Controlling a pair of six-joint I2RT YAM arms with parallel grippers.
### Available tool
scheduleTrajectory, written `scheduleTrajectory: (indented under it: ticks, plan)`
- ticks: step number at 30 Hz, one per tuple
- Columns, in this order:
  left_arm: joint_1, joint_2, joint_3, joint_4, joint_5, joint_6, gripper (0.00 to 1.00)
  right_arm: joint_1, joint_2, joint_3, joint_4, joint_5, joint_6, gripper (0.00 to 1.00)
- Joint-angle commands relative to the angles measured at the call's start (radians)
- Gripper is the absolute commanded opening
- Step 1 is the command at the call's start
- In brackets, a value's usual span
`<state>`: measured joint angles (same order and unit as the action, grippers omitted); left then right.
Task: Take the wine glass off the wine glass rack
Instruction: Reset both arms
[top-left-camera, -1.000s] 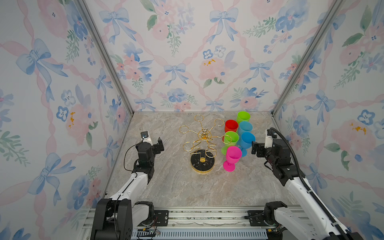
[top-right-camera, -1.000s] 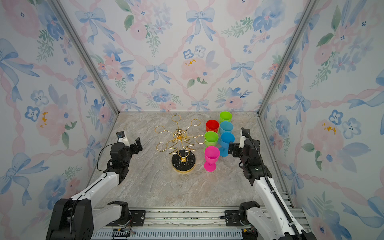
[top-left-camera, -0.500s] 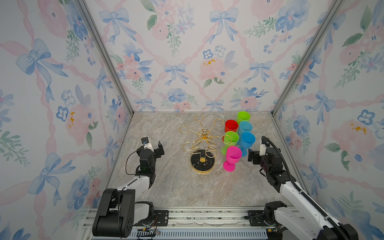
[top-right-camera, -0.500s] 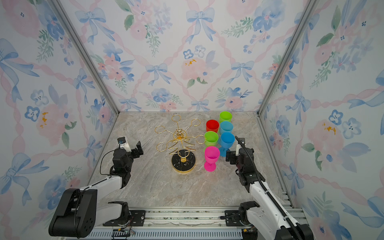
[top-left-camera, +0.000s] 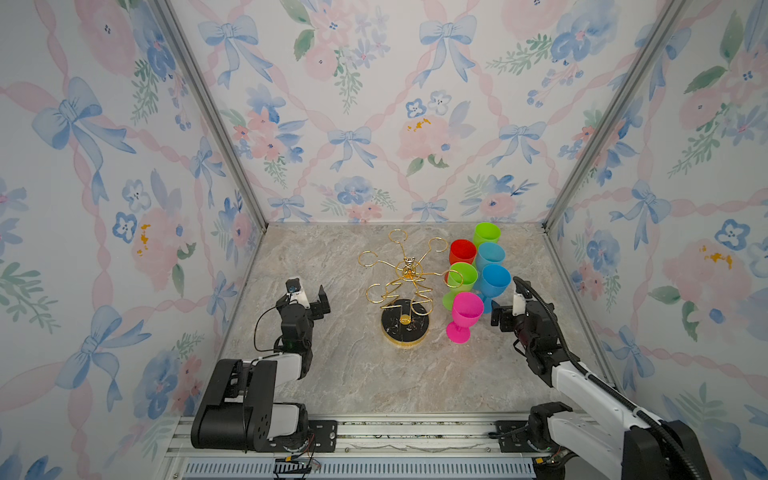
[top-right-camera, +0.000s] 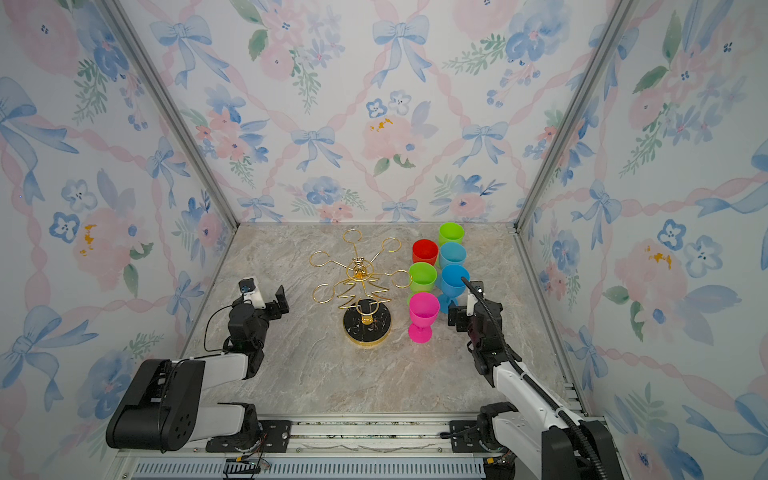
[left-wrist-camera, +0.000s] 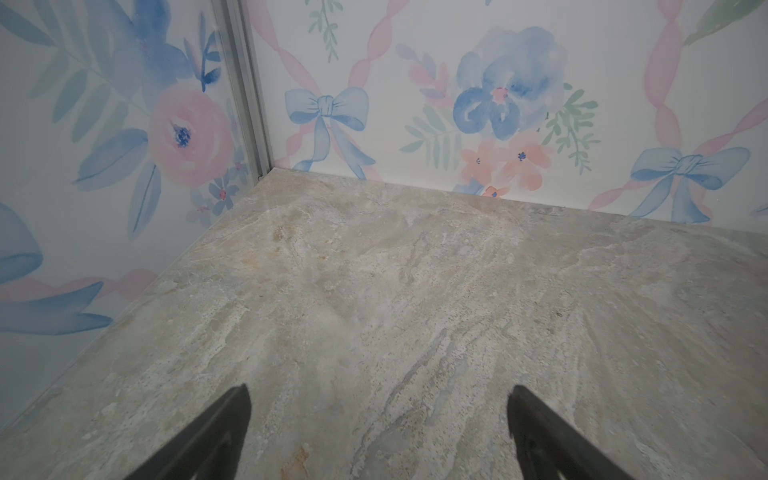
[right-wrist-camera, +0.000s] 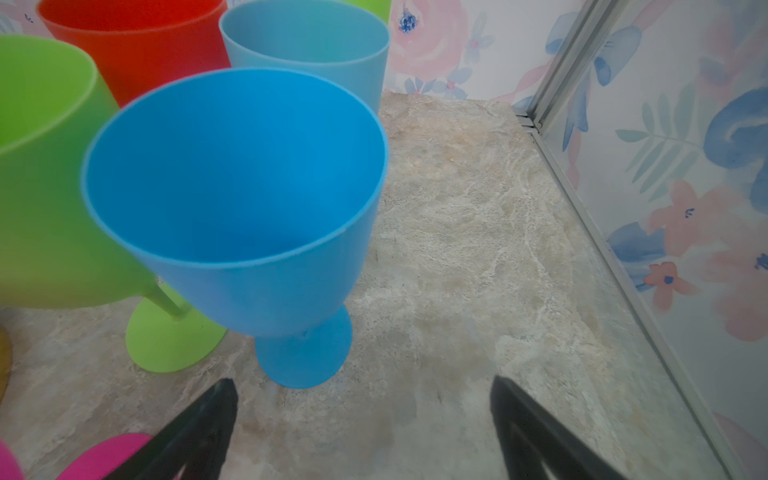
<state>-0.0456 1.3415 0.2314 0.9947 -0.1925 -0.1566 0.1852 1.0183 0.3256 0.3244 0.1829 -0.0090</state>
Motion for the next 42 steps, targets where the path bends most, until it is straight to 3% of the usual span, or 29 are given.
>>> scheduleTrajectory:
  ticks: [1, 8, 23, 28, 37, 42]
  plan:
    - [0.005, 0.015, -0.01, 0.066, 0.017, 0.027, 0.98, 0.009, 0.042, -0.013, 0.135, -0.033, -0.014, 0.97]
    - [0.005, 0.032, -0.016, 0.114, 0.021, 0.031, 0.98, 0.002, 0.143, -0.027, 0.266, -0.069, -0.025, 0.97]
    - [-0.029, 0.21, -0.08, 0.423, 0.021, 0.067, 0.98, -0.07, 0.302, 0.009, 0.453, -0.099, -0.045, 0.97]
    - [-0.031, 0.212, -0.079, 0.422, -0.006, 0.06, 0.98, -0.095, 0.338, 0.0, 0.518, -0.12, -0.046, 0.97]
    - [-0.032, 0.214, -0.075, 0.418, -0.015, 0.059, 0.98, -0.103, 0.547, -0.057, 0.843, -0.139, -0.054, 0.97]
    - [-0.039, 0.215, -0.07, 0.412, -0.031, 0.064, 0.98, -0.108, 0.532, -0.046, 0.793, -0.135, -0.046, 0.97]
